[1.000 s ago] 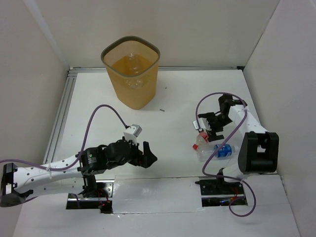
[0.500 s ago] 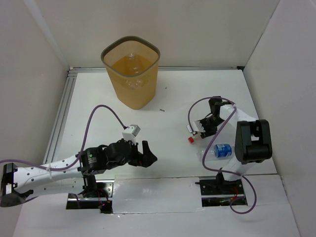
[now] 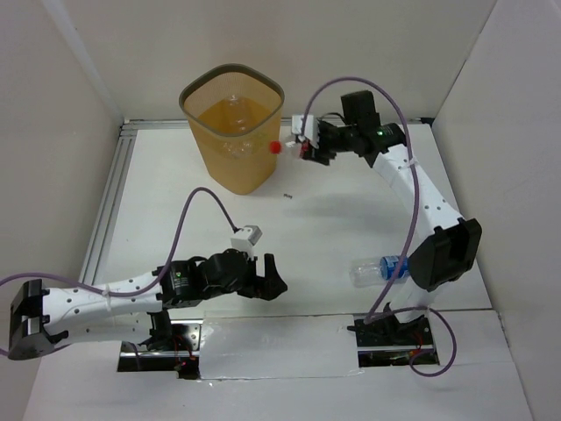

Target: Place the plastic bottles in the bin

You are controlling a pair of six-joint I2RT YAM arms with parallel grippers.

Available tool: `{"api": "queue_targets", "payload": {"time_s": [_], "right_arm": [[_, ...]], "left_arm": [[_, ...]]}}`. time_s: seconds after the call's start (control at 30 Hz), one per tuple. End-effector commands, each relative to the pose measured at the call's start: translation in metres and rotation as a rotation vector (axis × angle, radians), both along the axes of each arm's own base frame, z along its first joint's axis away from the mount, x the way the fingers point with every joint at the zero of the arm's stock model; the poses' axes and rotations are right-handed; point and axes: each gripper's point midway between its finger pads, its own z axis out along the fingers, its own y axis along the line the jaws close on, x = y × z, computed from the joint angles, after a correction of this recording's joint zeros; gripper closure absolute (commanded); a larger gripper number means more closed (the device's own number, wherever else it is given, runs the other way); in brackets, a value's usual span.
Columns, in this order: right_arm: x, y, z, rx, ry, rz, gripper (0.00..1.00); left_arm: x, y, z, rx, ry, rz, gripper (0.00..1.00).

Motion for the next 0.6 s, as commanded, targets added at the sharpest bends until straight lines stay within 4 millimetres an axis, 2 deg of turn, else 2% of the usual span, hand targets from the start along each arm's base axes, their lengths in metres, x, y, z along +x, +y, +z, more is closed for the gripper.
{"api": "queue_targets", "payload": {"time_s": [0.0, 0.07, 0.13, 0.2, 0.23, 0.3, 0.33, 0.37, 0.43, 0.47, 0.5, 0.57], "right_arm": [[-0.023, 0.064, 0.111, 0.313, -0.040, -0.001, 0.58], [-0.018, 0.082, 0.149, 0.385, -0.118, -0.012, 0.58], [-0.027, 0.105, 0.169, 0.448, -0.116, -0.002, 0.58], [-0.019, 0.120, 0.193, 0.515, -0.157, -0.011, 0.58], [-0.022, 0.131, 0.198, 0.548, -0.142, -0.009, 0.58], [-0.005, 0.147, 0.203, 0.581, -0.178, -0.029, 0.54], [0.000, 0.155, 0.201, 0.590, -0.174, -0.037, 0.52], [0.013, 0.169, 0.193, 0.592, -0.160, -0.053, 0.50], [0.028, 0.179, 0.188, 0.612, -0.135, -0.071, 0.39], [0.035, 0.177, 0.205, 0.658, -0.140, -0.090, 0.33], [0.051, 0.189, 0.176, 0.628, -0.084, -0.107, 0.24], [0.071, 0.191, 0.167, 0.651, -0.044, -0.142, 0.13]], "left_arm": [[0.000, -0.021, 0.022, -0.112, 0.001, -0.014, 0.00], [-0.003, -0.023, 0.024, -0.121, -0.002, -0.024, 0.00], [-0.003, -0.023, 0.024, -0.121, -0.002, -0.024, 0.00], [-0.003, -0.023, 0.024, -0.121, -0.002, -0.024, 0.00], [-0.003, -0.023, 0.024, -0.121, -0.002, -0.024, 0.00], [-0.003, -0.022, 0.020, -0.113, 0.001, -0.024, 0.00], [-0.003, -0.022, 0.020, -0.113, 0.001, -0.024, 0.00], [-0.005, -0.023, 0.020, -0.114, 0.006, -0.031, 0.00], [-0.007, -0.024, 0.017, -0.100, 0.004, -0.045, 0.00], [-0.008, -0.026, 0.022, -0.113, 0.004, -0.053, 0.00], [-0.008, -0.027, 0.018, -0.102, 0.009, -0.053, 0.00], [-0.009, -0.031, 0.024, -0.100, -0.013, -0.076, 0.00]]}}
